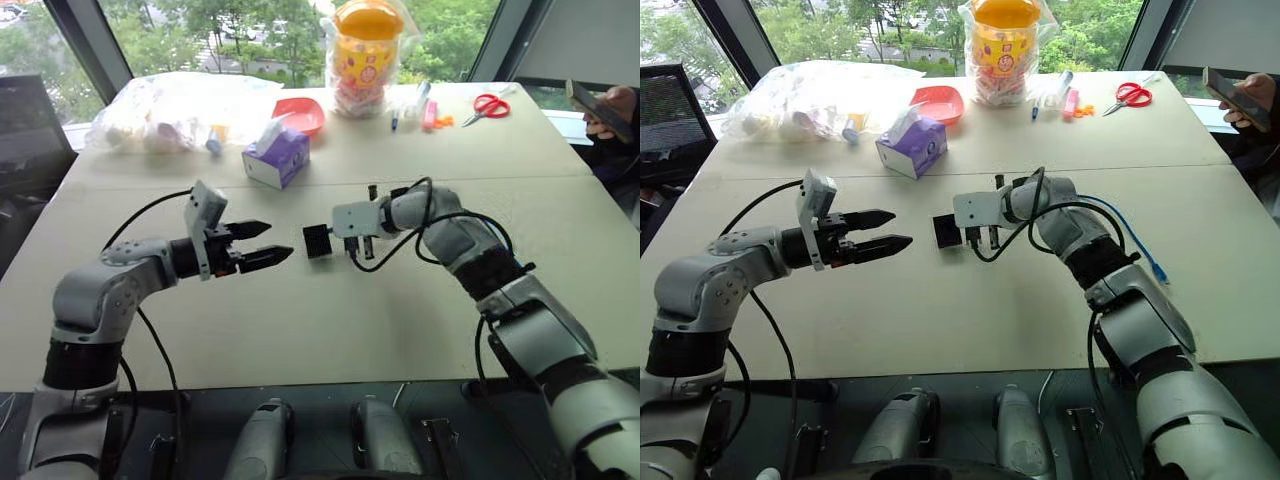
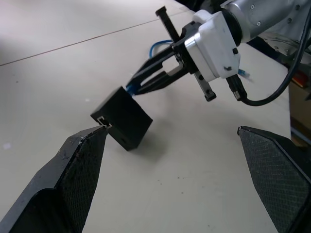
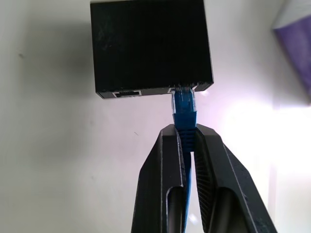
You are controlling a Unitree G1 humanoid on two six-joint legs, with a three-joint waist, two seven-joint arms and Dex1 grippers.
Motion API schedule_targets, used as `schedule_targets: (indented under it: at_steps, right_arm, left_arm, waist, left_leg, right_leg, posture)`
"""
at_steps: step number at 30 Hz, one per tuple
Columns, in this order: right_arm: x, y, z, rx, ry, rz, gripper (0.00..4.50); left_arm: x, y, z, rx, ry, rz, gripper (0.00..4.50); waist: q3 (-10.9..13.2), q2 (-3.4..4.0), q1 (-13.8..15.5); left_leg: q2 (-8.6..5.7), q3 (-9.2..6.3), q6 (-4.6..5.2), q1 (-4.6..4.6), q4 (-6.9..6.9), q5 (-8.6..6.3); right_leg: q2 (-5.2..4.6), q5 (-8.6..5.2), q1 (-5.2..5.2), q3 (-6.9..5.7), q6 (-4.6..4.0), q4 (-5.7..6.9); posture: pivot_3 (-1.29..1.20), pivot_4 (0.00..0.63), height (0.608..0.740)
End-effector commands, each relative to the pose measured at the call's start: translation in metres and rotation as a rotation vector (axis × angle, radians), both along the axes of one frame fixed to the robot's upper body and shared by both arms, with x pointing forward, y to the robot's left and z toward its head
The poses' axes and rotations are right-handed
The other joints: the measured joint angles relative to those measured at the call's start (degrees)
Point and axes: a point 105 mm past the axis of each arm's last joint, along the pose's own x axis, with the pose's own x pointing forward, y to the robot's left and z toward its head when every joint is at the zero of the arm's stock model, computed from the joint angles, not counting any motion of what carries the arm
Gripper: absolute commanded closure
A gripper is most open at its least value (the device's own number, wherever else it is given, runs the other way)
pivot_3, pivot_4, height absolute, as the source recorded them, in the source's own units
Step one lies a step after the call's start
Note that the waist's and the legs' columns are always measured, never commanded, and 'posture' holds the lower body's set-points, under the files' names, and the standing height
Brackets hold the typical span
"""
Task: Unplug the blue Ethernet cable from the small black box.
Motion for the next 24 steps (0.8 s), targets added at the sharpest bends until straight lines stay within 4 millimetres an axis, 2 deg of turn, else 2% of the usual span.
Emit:
schedule_targets:
  at_steps: [1,4,9,13,17,24]
  right_arm:
    - [-0.013,-0.002,0.055,0.138,-0.192,-0.014,4.48]
    - [-0.032,-0.011,0.074,0.171,-0.29,-0.026,4.48]
    - [-0.072,0.005,0.083,0.201,-0.305,0.1,4.48]
    - [-0.081,0.011,0.083,0.186,-0.296,0.12,4.48]
    - [-0.087,0.019,0.082,0.202,-0.288,0.137,4.48]
    - [-0.093,0.025,0.077,0.199,-0.267,0.149,4.48]
  left_arm:
    - [-0.005,-0.007,0.009,-0.004,0.0,-0.09,0.0]
    - [0.004,-0.009,0.015,-0.011,-0.004,-0.107,0.0]
    - [0.014,-0.016,0.022,-0.033,-0.004,-0.144,0.0]
    - [0.015,-0.026,0.029,-0.074,0.009,-0.19,0.0]
    - [0.007,-0.036,0.034,-0.119,0.043,-0.253,0.0]
    - [0.003,-0.04,0.037,-0.159,0.067,-0.276,0.0]
  waist:
    - [0.0,0.0,-0.1]
    - [0.0,0.0,0.4]
    - [0.0,-0.01,0.3]
    - [0.0,-0.02,0.3]
    - [0.0,-0.02,0.3]
    - [0.0,-0.03,0.4]
  left_leg:
    - [0.02,0.02,0.0,0.0,-0.01,0.0]
    - [0.04,0.0,0.0,-0.02,-0.01,0.0]
    - [0.04,0.01,0.03,-0.02,0.04,0.0]
    - [0.05,0.01,0.04,-0.02,0.05,0.0]
    - [0.06,0.01,0.04,-0.02,0.07,0.0]
    - [0.07,-0.01,0.04,-0.03,0.07,0.0]
  right_leg:
    - [0.01,0.0,-0.01,0.0,0.0,0.0]
    - [0.05,0.0,-0.03,-0.01,-0.01,0.01]
    - [0.03,-0.01,0.05,-0.02,0.0,-0.04]
    - [0.03,-0.01,0.05,-0.02,0.0,-0.04]
    - [0.03,-0.01,0.05,-0.02,0.0,-0.04]
    - [0.02,-0.01,0.05,-0.02,0.0,-0.04]
  posture:
    - [0.0,0.15,0.74]
    - [0.0,0.15,0.74]
    - [0.0,0.15,0.74]
    - [0.0,0.15,0.74]
    - [0.0,0.15,0.74]
    - [0.0,0.15,0.74]
